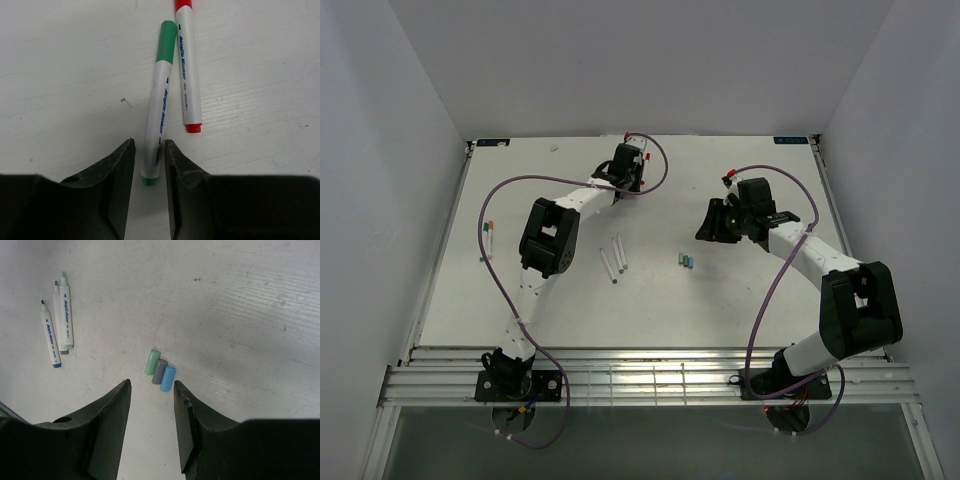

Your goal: Open the pen caps

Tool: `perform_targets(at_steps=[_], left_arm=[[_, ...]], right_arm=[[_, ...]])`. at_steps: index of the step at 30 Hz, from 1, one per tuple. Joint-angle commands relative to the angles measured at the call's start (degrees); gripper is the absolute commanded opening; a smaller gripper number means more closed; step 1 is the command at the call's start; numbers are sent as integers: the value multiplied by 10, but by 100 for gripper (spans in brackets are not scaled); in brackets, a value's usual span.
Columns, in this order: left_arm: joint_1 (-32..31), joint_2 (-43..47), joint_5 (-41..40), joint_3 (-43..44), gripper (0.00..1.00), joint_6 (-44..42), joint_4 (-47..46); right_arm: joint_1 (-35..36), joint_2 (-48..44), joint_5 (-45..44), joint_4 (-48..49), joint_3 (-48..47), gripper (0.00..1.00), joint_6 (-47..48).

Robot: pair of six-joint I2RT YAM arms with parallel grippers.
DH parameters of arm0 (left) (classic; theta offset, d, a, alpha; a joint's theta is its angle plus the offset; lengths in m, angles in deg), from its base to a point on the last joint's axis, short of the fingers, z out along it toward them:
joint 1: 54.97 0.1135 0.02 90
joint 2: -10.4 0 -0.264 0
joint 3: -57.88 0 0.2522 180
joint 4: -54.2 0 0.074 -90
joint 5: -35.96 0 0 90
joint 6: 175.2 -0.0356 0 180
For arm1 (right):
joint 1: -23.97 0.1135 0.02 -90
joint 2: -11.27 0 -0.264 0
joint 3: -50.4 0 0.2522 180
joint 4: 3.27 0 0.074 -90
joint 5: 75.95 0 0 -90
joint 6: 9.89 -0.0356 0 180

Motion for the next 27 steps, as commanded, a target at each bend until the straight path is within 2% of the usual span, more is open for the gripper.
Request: perform_targets(at_steps=[1,4,9,12,15,18,21,22,25,26,27], left_arm=[[8,-6,-11,-1,40,-8,20],[11,-2,-3,-10,32,-10,15],[22,5,1,-31,27,-4,8],[34,12,-7,-45,18,11,8],[49,28,-23,-61,2,37,15],[60,57,-31,-96,0,49,8],[62,128,-6,-140,0,62,10],[62,179,7,-158,0,70,7],[62,264,78,-247,0,100,-25],[62,317,99,-272,0,108,-36],[62,341,142,-319,0,129,-52]], right_arm=[[-5,1,9,21,5,46,7],[-6,2,14,25,8,46,6],[-6,1,15,28,11,46,4],[-6,3,15,29,12,46,5],[-6,6,22,32,14,46,3],[-6,7,29,35,15,46,-3],[-6,-5,36,41,19,46,-9],[-6,-7,35,43,21,46,-12],[-6,-21,44,53,32,46,-18],[-6,-24,49,56,34,46,-24],[-5,-30,62,65,42,46,-29]])
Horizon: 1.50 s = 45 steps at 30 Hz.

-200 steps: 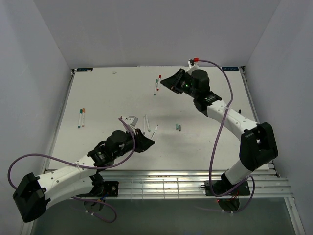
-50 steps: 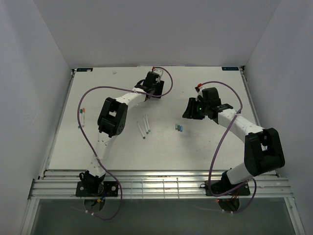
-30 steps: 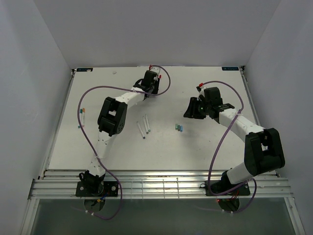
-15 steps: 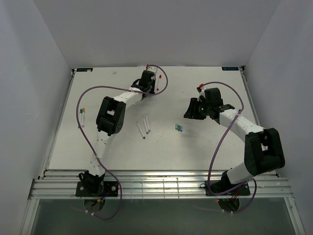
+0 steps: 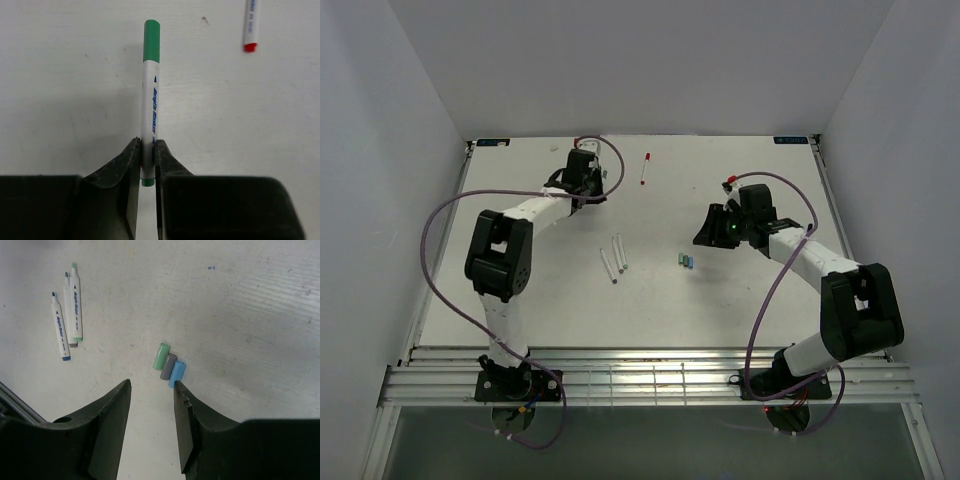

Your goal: Open the pen caps

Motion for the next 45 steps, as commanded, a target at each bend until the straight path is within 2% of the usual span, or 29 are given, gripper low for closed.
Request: perform_targets(at_steps=[1,7,11,13,18,23,26,34,40,45], left_arm=[[-6,155,114,-83,0,59,-44],[-6,299,262,-239,0,152,-104],[-24,388,355,-398,0,196,-177],[-47,434,359,-436,0,201,-182],[-91,524,335,-542,0,238,-199],[-127,600,305,-581,0,263,-222],[-131,615,296,-588,0,268,-221],[-145,606,291,-579,0,271,-222],[-148,601,292,-574,0,271,-222],[-151,607,289,-575,0,273,-222]], right_arm=[[0,-30,38,38,19,46,-19],[18,-43,81,67,36,46,-43],[28,-53,124,125,50,47,-73],[32,-58,148,160,52,53,-98],[42,-53,183,236,56,57,-162],[62,-9,189,283,56,57,-239],[76,-1,181,319,70,57,-269],[107,-8,148,376,85,55,-320],[122,4,145,375,74,55,-327],[135,18,145,392,71,48,-338]])
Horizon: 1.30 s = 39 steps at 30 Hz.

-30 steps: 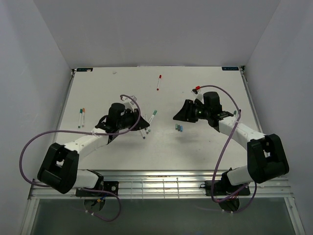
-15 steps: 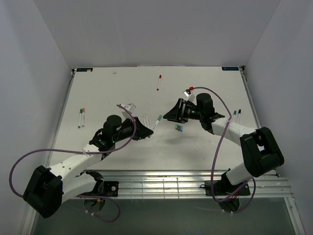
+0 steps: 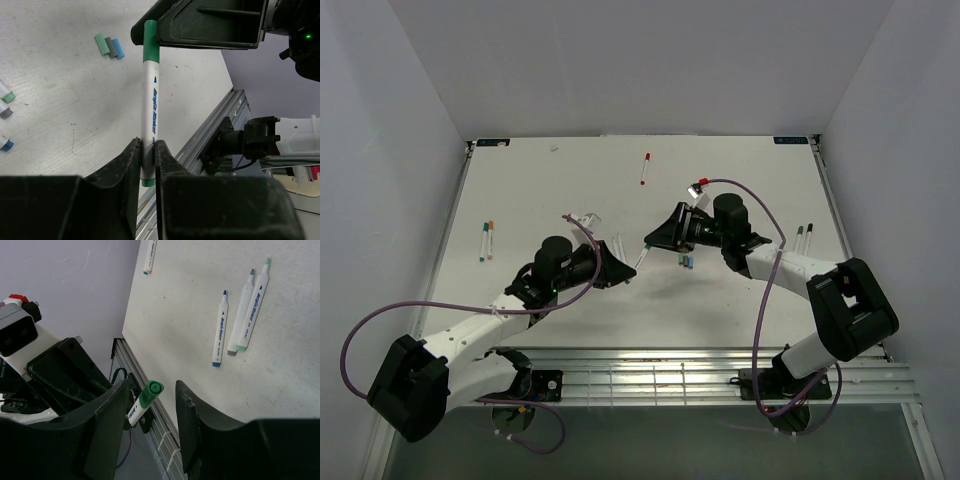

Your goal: Open the pen caps

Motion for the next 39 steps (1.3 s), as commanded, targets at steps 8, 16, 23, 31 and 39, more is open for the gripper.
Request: perform_targets(at_steps=[8,16,23,31,39], left_arm=[[-8,7,-7,14,0,-3,-12],[-8,-5,5,17,41,-16,-11],[-8,-17,14,17,52,-25,-11],[-8,-49,56,27,38,-21,-32],[-8,-68,91,27,0,-13,-48]], right_arm=[[19,31,6,75,-8,25,-40],[21,34,23,117,6,8,-69],[23,31,35,146,18,8,-85],[33,48,41,166,16,8,-95],[42,56,15,151,4,8,-52]])
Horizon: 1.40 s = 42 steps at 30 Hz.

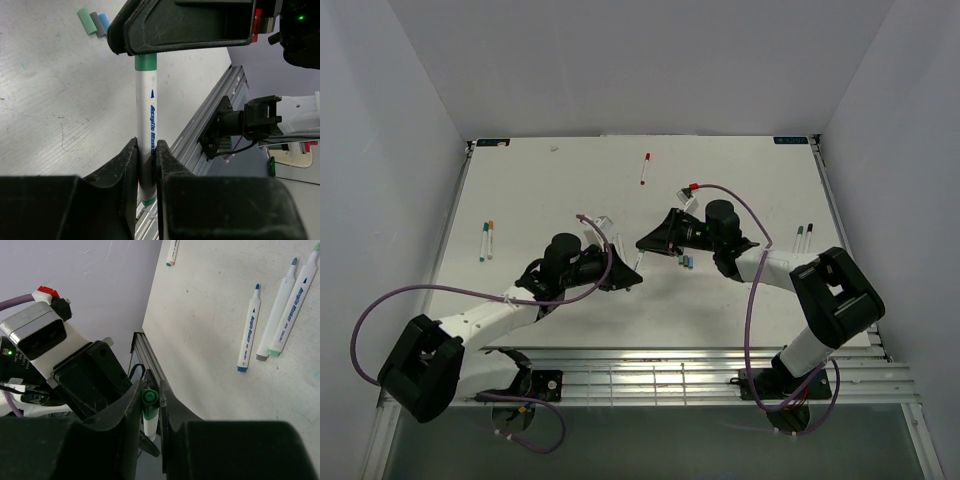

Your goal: Open the pen caps

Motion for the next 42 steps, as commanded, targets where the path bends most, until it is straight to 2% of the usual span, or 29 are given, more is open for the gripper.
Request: perform_targets(at_steps=[1,3,4,6,9,10,12,14,17,18,19,21,25,26,29,31,32,34,35,36,40,42], left_arm=[[-2,-5,43,17,0,5,-27],[-2,-10,56,14,0,9,-40],[-2,-12,59,12,0,10,-41],[-3,-6,52,1,0,17,-42],[-6,21,27,-22,0,22,-41],[-7,36,21,-30,0,24,-41],[-10,48,15,-44,0,31,-42],[-12,57,16,-49,0,32,-43],[-13,68,19,-57,0,30,-46],[-13,76,20,-59,0,29,-48],[-13,79,20,-62,0,27,-49],[-13,87,21,-66,0,27,-52],[-13,107,42,-81,0,27,-78],[-13,113,47,-88,0,33,-97],[-13,130,76,-103,0,57,-155],[-13,136,83,-106,0,67,-175],[-13,138,71,-104,0,66,-166],[-13,140,44,-89,0,50,-128],[-13,142,28,-87,0,47,-89],[-13,143,-20,-81,0,45,-64],[-13,144,-153,-72,0,68,51],[-13,137,-186,-66,0,73,90]], right_arm=[[11,-2,-30,5,-16,8,44],[11,-8,-58,-20,-27,8,71],[12,-10,-100,-43,-35,8,98],[12,-16,-155,-140,-77,8,126],[10,-14,-271,-255,-141,8,152],[15,-15,-334,-279,-157,8,167],[15,-12,-361,-291,-182,8,175],[3,4,-329,-288,-199,8,174],[-9,19,-248,-239,-211,8,159],[-14,24,-224,-223,-207,8,116],[-28,29,-166,-152,-186,8,91],[-35,39,-152,-126,-175,8,57],[-58,78,-25,115,-141,8,-89],[-58,84,-13,176,-146,8,-92],[-57,91,33,252,-168,8,-88],[-58,92,45,259,-175,8,-97],[-60,82,36,230,-181,8,-64],[-61,63,1,88,-188,8,-5],[-61,42,-24,19,-195,8,65],[-60,34,-46,-112,-212,8,97],[-66,9,-157,-330,-232,8,209],[-70,-22,-192,-364,-212,8,253]])
